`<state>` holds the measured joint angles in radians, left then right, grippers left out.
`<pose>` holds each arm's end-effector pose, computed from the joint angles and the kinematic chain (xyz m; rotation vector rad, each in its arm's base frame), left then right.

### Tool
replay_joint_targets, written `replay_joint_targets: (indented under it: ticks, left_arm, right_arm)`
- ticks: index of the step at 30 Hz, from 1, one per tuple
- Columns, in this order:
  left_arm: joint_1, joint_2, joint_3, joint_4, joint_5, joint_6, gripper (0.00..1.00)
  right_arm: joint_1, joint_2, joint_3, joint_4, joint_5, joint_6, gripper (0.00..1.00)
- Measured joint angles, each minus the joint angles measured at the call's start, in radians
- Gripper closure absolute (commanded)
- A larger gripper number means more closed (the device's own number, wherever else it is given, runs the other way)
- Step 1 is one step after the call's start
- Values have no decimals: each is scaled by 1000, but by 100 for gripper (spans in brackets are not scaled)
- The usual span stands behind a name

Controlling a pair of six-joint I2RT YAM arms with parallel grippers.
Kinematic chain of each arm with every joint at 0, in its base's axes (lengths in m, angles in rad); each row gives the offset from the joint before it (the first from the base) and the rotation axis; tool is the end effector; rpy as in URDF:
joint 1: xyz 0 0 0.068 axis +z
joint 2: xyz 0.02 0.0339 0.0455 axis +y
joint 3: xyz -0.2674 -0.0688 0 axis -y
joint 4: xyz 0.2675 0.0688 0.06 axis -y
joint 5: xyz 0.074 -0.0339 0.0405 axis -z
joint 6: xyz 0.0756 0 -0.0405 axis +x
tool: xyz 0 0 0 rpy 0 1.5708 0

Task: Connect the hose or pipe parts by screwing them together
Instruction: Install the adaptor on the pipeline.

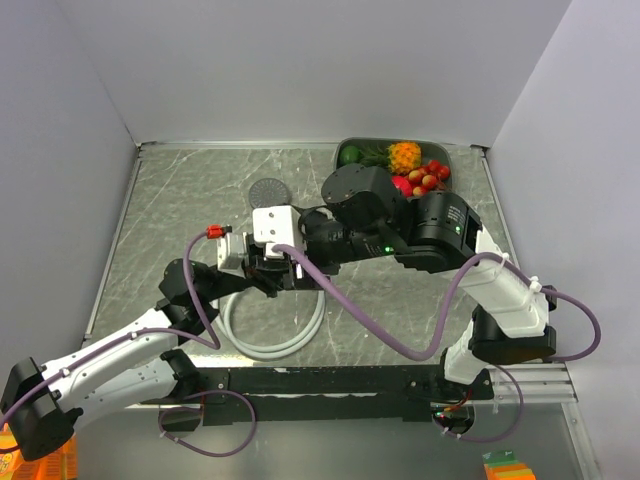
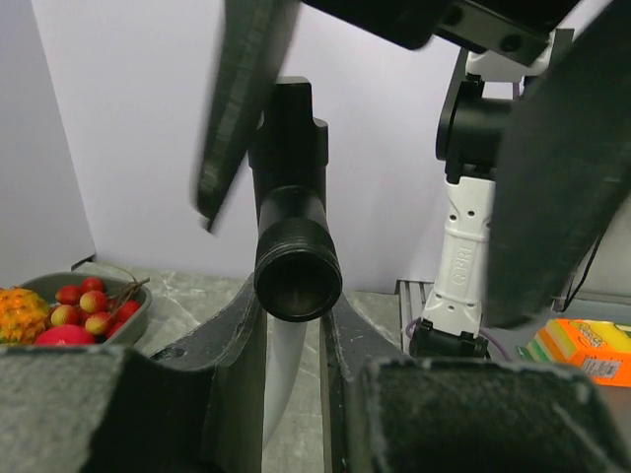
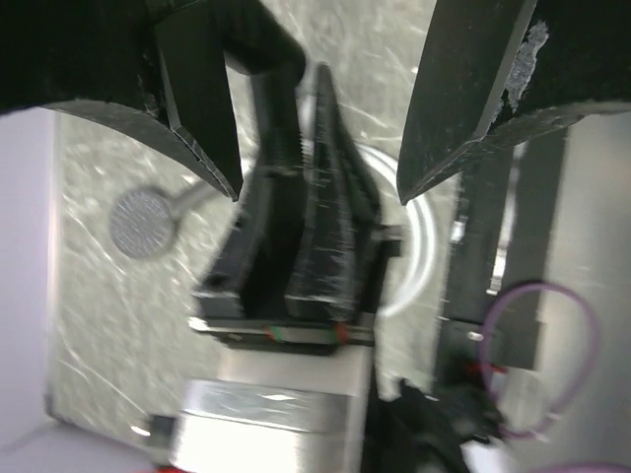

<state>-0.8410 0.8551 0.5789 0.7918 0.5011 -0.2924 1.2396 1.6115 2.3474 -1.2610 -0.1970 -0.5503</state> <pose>0.1332 -0.2033 0.3692 0.7720 0.9389 -1.2656 0.0891 0.3046 0.5305 -1.7479 1.2451 0.6165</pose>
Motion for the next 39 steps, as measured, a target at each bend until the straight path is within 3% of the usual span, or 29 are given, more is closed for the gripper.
replay_joint_targets:
  ticks: [13, 39]
  left_arm:
    - [0, -2, 0, -8, 26, -7, 99]
    - [1, -23, -3, -58, 97, -4, 99]
  right_arm:
    - [0, 13, -31, 32, 285, -75, 25]
    - [-27, 82, -23, 113, 520, -98, 27]
